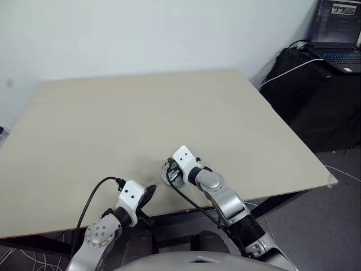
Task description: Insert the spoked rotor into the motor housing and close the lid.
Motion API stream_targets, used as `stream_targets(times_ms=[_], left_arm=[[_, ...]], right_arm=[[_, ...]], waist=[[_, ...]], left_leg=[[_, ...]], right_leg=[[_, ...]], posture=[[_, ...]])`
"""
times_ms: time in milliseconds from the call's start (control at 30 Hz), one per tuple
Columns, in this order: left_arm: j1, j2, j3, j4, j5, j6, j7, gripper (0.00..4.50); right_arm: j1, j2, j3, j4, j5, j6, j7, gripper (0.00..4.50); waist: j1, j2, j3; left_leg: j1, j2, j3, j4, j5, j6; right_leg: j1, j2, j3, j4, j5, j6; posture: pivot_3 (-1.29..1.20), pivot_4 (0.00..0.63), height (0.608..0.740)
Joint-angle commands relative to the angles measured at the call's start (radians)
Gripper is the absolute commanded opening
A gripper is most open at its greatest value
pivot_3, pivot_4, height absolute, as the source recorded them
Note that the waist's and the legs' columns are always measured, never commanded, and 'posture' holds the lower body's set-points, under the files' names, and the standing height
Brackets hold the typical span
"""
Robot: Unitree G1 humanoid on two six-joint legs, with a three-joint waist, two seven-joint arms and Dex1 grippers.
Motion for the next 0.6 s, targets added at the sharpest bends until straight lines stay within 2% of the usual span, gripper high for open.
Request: stream_targets(times_ms=[33,100,200,300,367,500,600], left_arm=[[-0.003,-0.002,0.002,-0.043,0.003,-0.014,0.004,0.0],[-0.004,-0.001,0.003,-0.04,0.003,-0.015,0.002,0.0],[-0.01,-0.001,0.003,-0.031,0.003,-0.018,-0.001,0.0],[-0.014,-0.001,0.002,-0.027,0.003,-0.021,-0.003,0.0],[-0.014,0.0,0.001,-0.027,0.002,-0.021,-0.005,0.0],[-0.015,0.001,0.002,-0.027,0.0,-0.017,-0.007,0.0],[-0.014,0.001,0.004,-0.033,-0.002,-0.012,-0.006,0.0]], right_arm=[[-0.005,-0.002,-0.084,-0.059,0.088,-0.026,0.049,0.03],[-0.004,-0.017,-0.114,-0.1,0.139,-0.039,0.101,0.03],[-0.004,-0.075,-0.146,-0.143,0.179,-0.043,0.168,0.65],[0.003,-0.135,-0.166,-0.148,0.215,-0.031,0.235,1.72],[0.009,-0.165,-0.168,-0.151,0.234,-0.025,0.274,2.21],[0.01,-0.202,-0.156,-0.138,0.249,-0.024,0.33,3.61],[0.006,-0.224,-0.127,-0.117,0.243,-0.027,0.381,4.47]], waist=[[0.001,0.0,0.0],[0.0,0.0,0.0],[0.0,0.001,0.0],[0.001,0.001,0.0],[0.001,0.001,0.0],[0.0,0.001,0.0],[0.002,0.001,0.0]], left_leg=[[0.0,0.0,0.0,0.0,0.0,0.0],[0.0,0.0,0.0,0.0,0.0,0.0],[0.0,0.0,0.0,0.0,0.0,0.0],[0.0,0.0,0.0,0.0,0.0,0.0],[0.0,0.0,0.0,0.0,0.0,0.0],[0.0,0.0,0.0,0.0,0.0,0.0],[0.001,0.0,0.0,0.0,0.0,0.0]], right_leg=[[0.0,0.0,0.0,0.0,0.0,0.0],[0.0,0.0,0.0,0.0,0.001,0.001],[0.0,0.0,0.001,0.0,0.001,0.001],[0.0,0.0,0.0,0.0,0.0,0.0],[0.0,0.0,0.0,0.0,0.0,0.0],[0.0,0.0,0.0,0.0,0.0,0.0],[0.0,0.0,0.0,0.0,0.0,0.0]], posture=[[0.0,0.0,0.74],[0.0,0.0,0.74],[0.0,0.0,0.74],[0.0,0.0,0.74],[0.0,0.0,0.74],[0.0,0.0,0.74],[0.0,0.0,0.74]])
